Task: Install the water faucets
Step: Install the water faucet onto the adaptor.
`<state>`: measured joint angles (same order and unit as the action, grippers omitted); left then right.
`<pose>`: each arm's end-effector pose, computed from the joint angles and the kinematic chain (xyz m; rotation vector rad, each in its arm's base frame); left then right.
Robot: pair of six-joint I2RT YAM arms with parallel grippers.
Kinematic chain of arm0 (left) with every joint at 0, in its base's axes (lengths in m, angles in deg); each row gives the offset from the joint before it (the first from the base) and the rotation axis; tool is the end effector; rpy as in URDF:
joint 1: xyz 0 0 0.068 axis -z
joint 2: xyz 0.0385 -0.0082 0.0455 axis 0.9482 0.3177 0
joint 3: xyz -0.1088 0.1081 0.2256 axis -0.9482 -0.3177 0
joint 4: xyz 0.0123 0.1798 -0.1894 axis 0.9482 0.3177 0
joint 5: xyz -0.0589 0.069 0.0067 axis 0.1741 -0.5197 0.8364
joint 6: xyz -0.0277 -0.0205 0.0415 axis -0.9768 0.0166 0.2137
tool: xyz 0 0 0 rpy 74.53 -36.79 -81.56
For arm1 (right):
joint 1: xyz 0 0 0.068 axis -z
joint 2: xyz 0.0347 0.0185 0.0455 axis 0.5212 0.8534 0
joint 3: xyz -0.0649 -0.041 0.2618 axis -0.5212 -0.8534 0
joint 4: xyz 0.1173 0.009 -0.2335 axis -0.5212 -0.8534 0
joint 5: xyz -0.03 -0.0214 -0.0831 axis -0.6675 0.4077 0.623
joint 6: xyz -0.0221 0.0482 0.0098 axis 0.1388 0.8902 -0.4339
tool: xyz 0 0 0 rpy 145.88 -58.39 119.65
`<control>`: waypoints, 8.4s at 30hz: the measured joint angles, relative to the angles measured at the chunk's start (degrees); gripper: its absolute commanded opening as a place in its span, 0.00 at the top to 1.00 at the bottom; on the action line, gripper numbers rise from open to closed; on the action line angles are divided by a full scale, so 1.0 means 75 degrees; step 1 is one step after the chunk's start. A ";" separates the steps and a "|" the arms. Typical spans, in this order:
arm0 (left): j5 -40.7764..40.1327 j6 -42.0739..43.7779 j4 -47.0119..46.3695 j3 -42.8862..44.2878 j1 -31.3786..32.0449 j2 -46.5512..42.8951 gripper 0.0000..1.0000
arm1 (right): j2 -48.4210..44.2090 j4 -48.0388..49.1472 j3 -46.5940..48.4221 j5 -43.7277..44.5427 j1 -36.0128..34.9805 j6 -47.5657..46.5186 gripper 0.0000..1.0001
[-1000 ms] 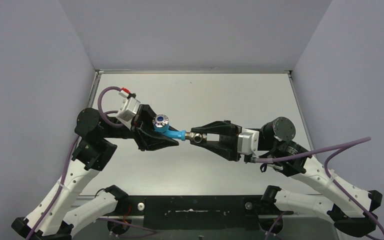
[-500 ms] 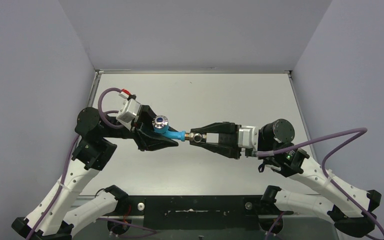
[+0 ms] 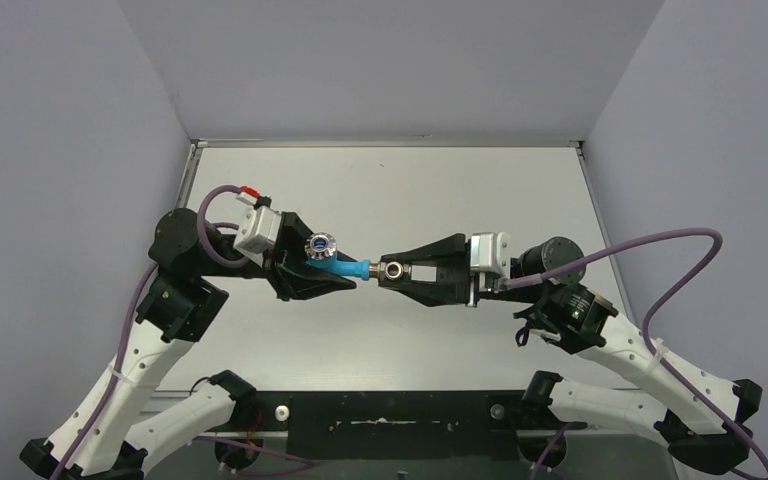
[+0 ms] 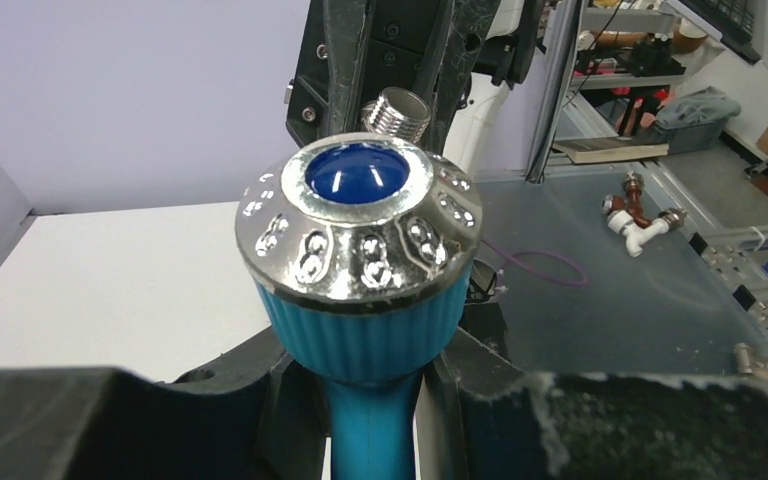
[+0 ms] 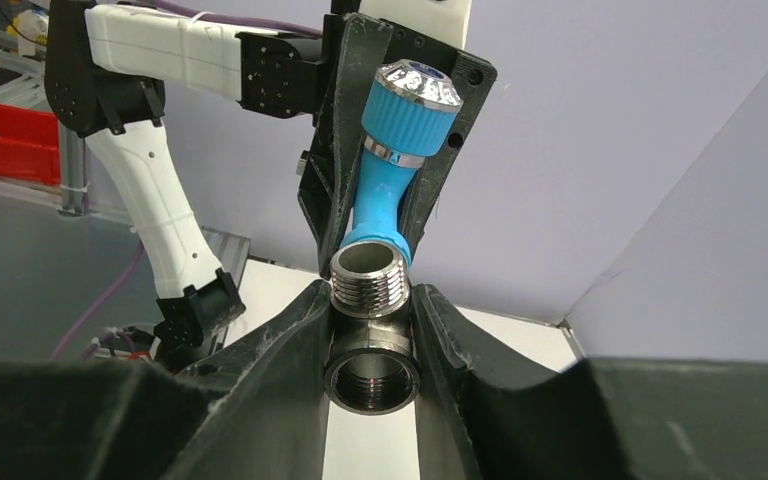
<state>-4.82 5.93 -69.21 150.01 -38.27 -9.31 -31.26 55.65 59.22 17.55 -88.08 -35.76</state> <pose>0.1152 -0.1131 0.4562 1.1823 1.0883 -1.3705 0.0829 0.1666 0.4477 -1.2114 0.7489 1.1272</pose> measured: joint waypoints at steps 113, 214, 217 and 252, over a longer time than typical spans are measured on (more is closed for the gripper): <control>-0.1512 0.1454 0.0248 -0.0073 0.0032 -0.0184 1.00 | -0.0921 0.0003 -0.0207 0.0321 0.1862 0.4989 1.00; 0.0772 -0.1740 -0.0414 0.1128 0.0000 0.0944 1.00 | 0.0128 -0.2171 0.1440 0.0367 -0.0659 -0.3987 1.00; 0.0772 -0.1670 -0.0388 0.1139 -0.0009 0.0950 1.00 | 0.0096 -0.1932 0.1317 0.0481 -0.0664 -0.3541 1.00; 0.0402 -0.0026 0.0691 0.1137 -0.0058 0.0673 1.00 | 0.0052 -0.0708 0.0737 0.1652 -0.0752 0.0842 1.00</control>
<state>-1.80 5.73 -64.03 158.53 -38.70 -4.26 -30.87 50.34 64.75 29.94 -93.72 -29.44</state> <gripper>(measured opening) 0.281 0.323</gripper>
